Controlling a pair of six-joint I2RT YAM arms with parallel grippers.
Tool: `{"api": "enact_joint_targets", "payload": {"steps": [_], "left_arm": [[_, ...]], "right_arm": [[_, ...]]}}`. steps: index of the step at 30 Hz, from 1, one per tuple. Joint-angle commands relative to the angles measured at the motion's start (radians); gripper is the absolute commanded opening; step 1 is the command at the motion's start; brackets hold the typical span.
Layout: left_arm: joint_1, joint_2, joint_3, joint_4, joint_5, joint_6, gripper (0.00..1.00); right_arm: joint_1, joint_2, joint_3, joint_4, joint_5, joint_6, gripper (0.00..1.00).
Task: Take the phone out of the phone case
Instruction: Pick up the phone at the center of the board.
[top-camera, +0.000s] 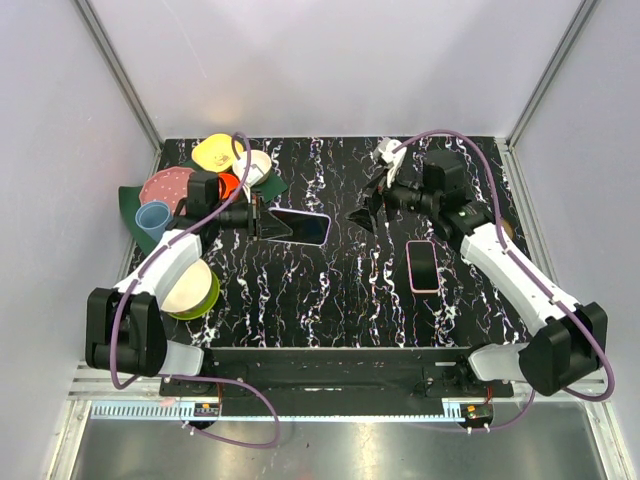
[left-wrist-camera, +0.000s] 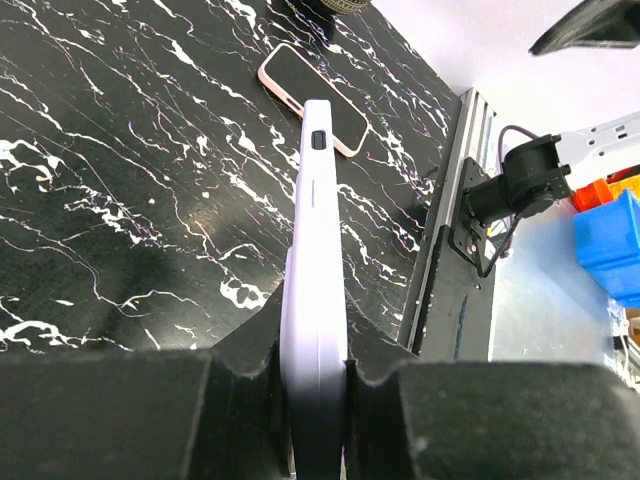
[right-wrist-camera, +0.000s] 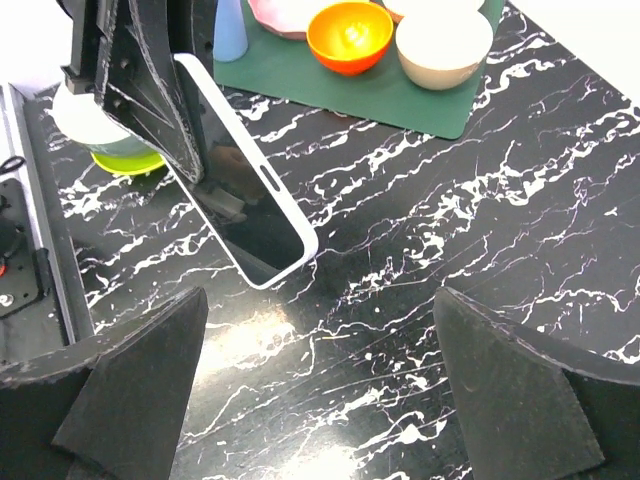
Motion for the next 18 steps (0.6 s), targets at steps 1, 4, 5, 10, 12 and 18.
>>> {"api": "enact_joint_targets", "payload": {"steps": [1,4,5,10,12,18], "left_arm": [[0.005,-0.041,0.091,-0.028,0.082,0.112,0.00],[0.005,-0.035,0.098,-0.025,0.097,0.120,0.00],[0.005,-0.034,0.100,-0.019,0.102,0.120,0.00],[0.005,-0.041,0.046,0.183,0.149,-0.030,0.00],[0.005,-0.055,0.006,0.323,0.157,-0.110,0.00],[-0.006,-0.060,-0.006,0.414,0.157,-0.159,0.00]], "right_arm": [[-0.039,-0.030,0.019,0.069,-0.146,0.080,1.00],[-0.056,-0.019,0.017,0.098,-0.182,0.111,1.00],[-0.059,-0.015,0.017,0.104,-0.192,0.124,1.00],[-0.074,-0.002,0.004,0.158,-0.251,0.175,1.00],[-0.079,-0.010,-0.006,0.169,-0.267,0.183,1.00],[-0.082,-0.027,0.004,0.215,-0.288,0.258,1.00]]}}
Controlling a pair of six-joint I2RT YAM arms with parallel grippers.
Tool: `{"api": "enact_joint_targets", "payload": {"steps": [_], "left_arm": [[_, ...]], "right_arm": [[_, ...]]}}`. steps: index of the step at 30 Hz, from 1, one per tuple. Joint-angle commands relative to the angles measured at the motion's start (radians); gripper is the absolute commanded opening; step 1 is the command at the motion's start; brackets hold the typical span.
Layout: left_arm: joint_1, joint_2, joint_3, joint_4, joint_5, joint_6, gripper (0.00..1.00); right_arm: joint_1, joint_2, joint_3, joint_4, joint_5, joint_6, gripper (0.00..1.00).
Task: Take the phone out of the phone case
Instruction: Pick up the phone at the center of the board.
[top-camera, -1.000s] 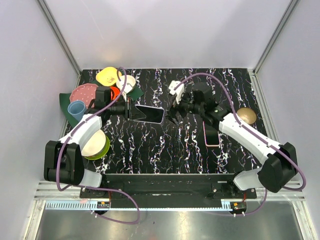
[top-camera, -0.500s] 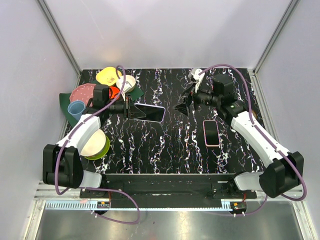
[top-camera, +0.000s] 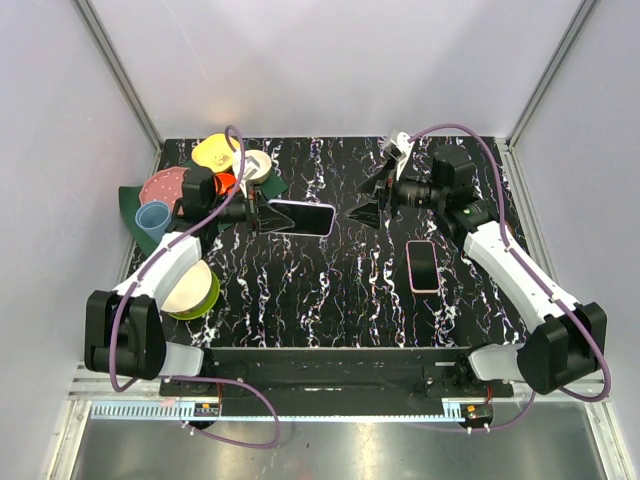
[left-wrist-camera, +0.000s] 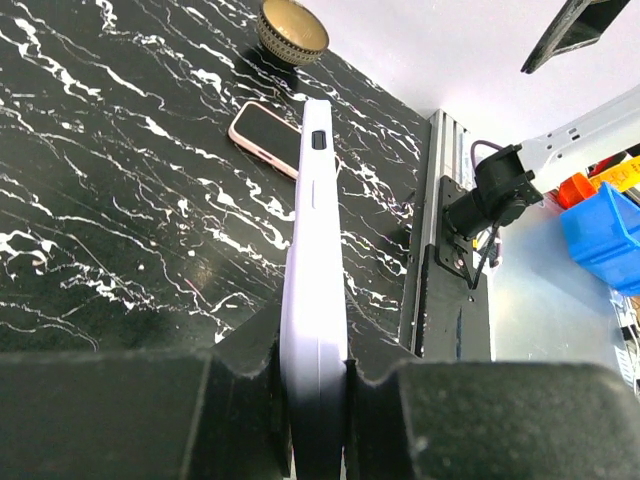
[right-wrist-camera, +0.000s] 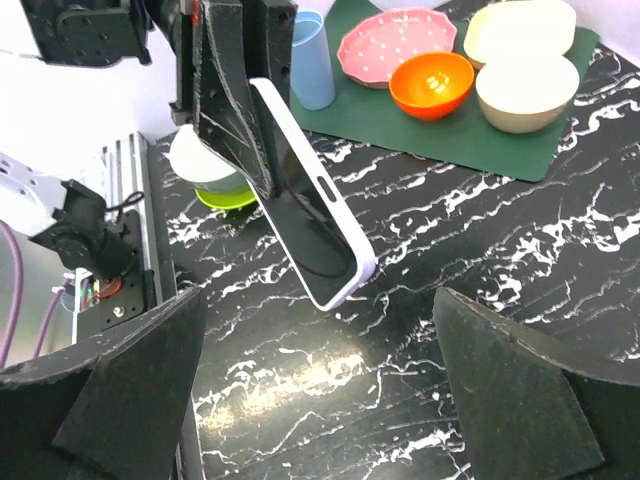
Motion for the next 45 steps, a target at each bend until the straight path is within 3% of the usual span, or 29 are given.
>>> {"api": "enact_joint_targets", "payload": {"steps": [1,5,8,22,33,45], "left_arm": [[-0.007,-0.042,-0.007,0.240,0.066,-0.106,0.00],[-0.047,-0.062,-0.083,0.477,0.046,-0.207,0.00],[-0.078,-0.081,-0.136,0.555,0.025,-0.232,0.00],[-0.119,-0.078,-0.172,0.714,0.026,-0.338,0.00],[-0.118,-0.115,-0.240,0.805,0.000,-0.358,0.00],[-0.060,-0.058,-0.318,1.250,-0.043,-0.657,0.00]], "right_arm": [[-0.008,-0.026,0.007,0.123,-0.054,0.086,1.00],[-0.010,-0.029,-0.027,0.209,-0.071,0.191,0.97],[-0.010,-0.043,-0.074,0.295,-0.083,0.253,0.96],[-0.013,-0.044,-0.205,0.555,-0.160,0.351,0.92],[-0.014,-0.041,-0.236,0.615,-0.204,0.385,0.91],[-0.016,-0.001,-0.280,0.810,-0.215,0.521,0.88]]}}
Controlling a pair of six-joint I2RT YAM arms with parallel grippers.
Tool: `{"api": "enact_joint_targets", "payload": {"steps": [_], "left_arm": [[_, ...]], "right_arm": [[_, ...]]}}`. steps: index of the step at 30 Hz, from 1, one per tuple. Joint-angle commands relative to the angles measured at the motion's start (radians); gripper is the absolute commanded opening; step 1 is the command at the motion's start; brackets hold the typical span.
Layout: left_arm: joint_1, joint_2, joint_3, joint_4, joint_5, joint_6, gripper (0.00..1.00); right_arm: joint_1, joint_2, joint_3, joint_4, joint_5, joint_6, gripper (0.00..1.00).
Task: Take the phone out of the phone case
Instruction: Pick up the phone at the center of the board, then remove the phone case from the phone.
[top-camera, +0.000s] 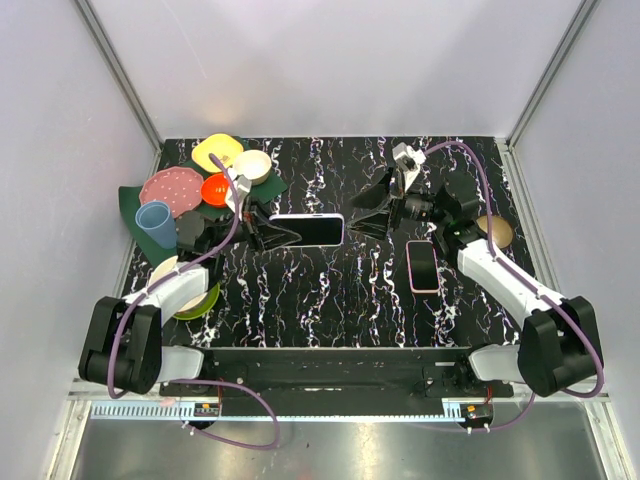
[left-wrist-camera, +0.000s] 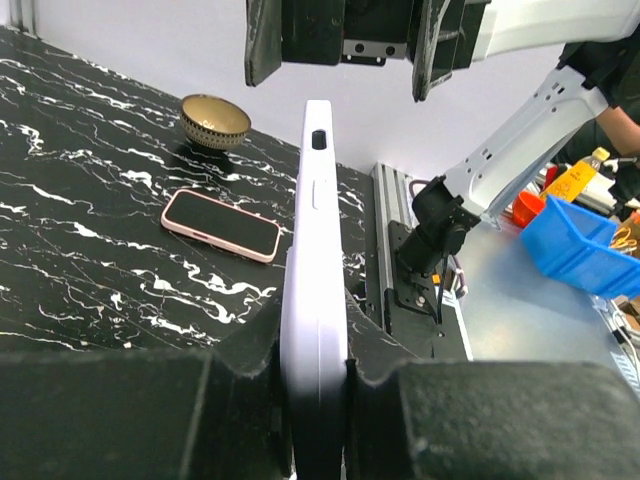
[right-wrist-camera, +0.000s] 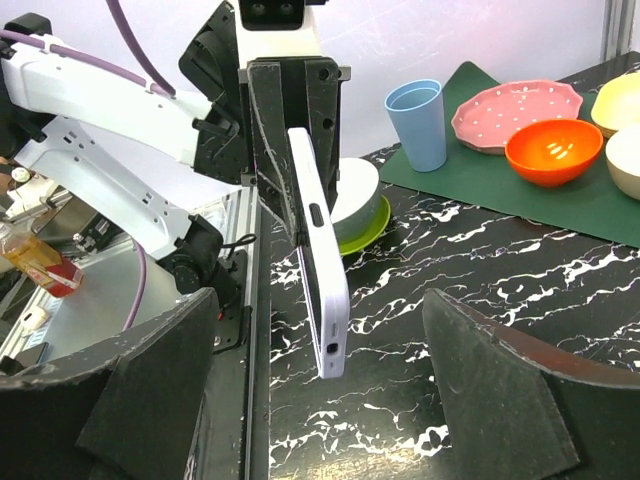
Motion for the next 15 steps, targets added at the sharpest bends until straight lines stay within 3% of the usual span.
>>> {"api": "enact_joint_targets", "payload": {"steps": [1,8,15], "left_arm": [[0.024,0.023,0.002,0.322,-0.035,-0.141,0.00],[0.040,0.040,0.005,0.370,-0.052,-0.184,0.00],[0.056,0.040,-0.017,0.418,-0.092,-0.211,0.00]], "right_arm": [[-0.005,0.012,-0.010,0.128,-0.016,0.063,0.88],[-0.005,0.059,-0.020,0.189,-0.025,0.124,0.86],[-0.005,0.101,-0.044,0.426,-0.076,0.299,0.82]]}}
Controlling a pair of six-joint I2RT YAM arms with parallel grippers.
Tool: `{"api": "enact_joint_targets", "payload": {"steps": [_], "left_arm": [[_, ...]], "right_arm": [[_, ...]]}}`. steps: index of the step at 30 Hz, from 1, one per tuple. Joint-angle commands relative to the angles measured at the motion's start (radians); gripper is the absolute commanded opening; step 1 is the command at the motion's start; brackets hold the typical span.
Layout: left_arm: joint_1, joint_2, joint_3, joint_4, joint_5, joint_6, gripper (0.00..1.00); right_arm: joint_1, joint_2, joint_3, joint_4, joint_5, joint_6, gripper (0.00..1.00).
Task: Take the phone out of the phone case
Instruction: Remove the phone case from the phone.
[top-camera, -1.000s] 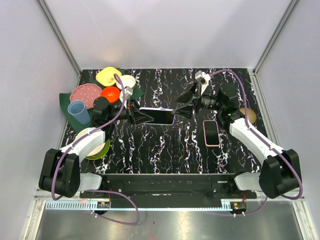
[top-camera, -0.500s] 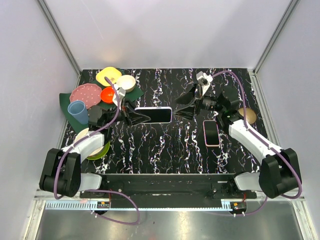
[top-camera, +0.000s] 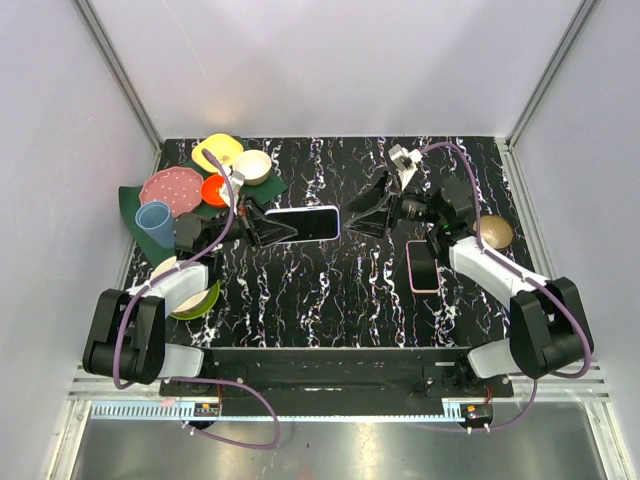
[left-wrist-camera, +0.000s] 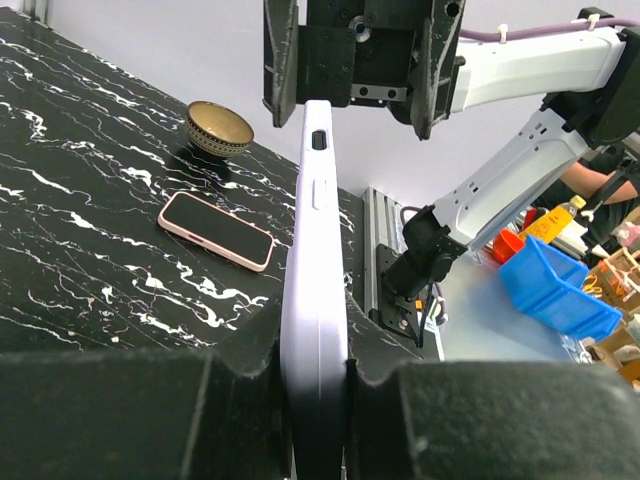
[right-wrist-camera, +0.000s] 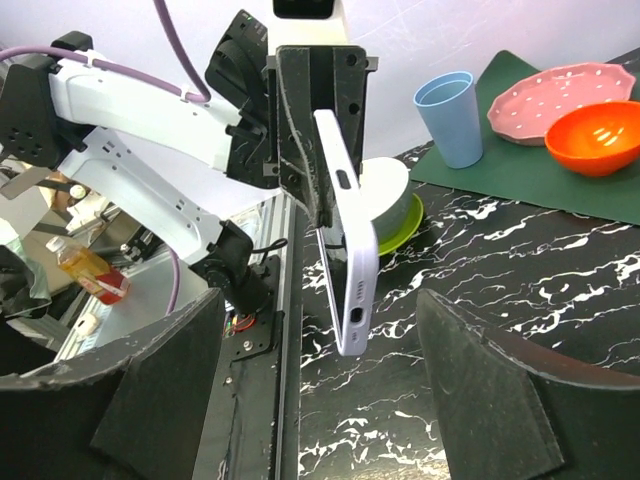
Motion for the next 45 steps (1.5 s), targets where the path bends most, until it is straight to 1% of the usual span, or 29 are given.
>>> {"api": "enact_joint_targets", "payload": {"steps": [1,6,9,11,14,18,28,35,39,43,45], "left_arm": [[0.011,-0.008,-0.007,0.283,-0.070,-0.027,0.00],[0.011,0.009,-0.004,0.303,-0.067,-0.065,0.00],[0.011,0.010,-0.008,0.319,-0.070,-0.075,0.00],[0.011,0.013,-0.010,0.337,-0.071,-0.090,0.00],[0.011,0.016,-0.010,0.346,-0.070,-0.102,0.00],[0.011,0.017,-0.010,0.351,-0.070,-0.119,0.00],[-0.009,0.017,-0.013,0.377,-0.071,-0.144,0.00],[-0.026,0.013,-0.021,0.379,-0.071,-0.124,0.00],[-0.027,0.013,-0.024,0.380,-0.070,-0.119,0.00],[-0.029,0.015,-0.030,0.382,-0.068,-0.104,0.00],[-0.030,0.015,-0.031,0.383,-0.067,-0.098,0.00]], "right_arm": [[-0.004,0.014,-0.007,0.218,-0.047,0.142,0.82],[-0.004,0.016,-0.027,0.284,-0.041,0.171,0.81],[-0.004,0.025,-0.028,0.301,-0.021,0.197,0.78],[-0.005,0.031,-0.030,0.285,0.000,0.185,0.74],[-0.004,0.036,-0.030,0.220,0.046,0.133,0.71],[-0.002,0.040,-0.031,0.170,0.091,0.093,0.71],[0.015,0.063,-0.028,0.176,0.121,0.107,0.70],[0.047,0.102,-0.030,0.215,0.134,0.125,0.66],[0.049,0.114,-0.036,0.282,0.129,0.202,0.64],[0.049,0.118,-0.031,0.299,0.126,0.245,0.58],[0.049,0.126,-0.027,0.298,0.115,0.269,0.49]]}}
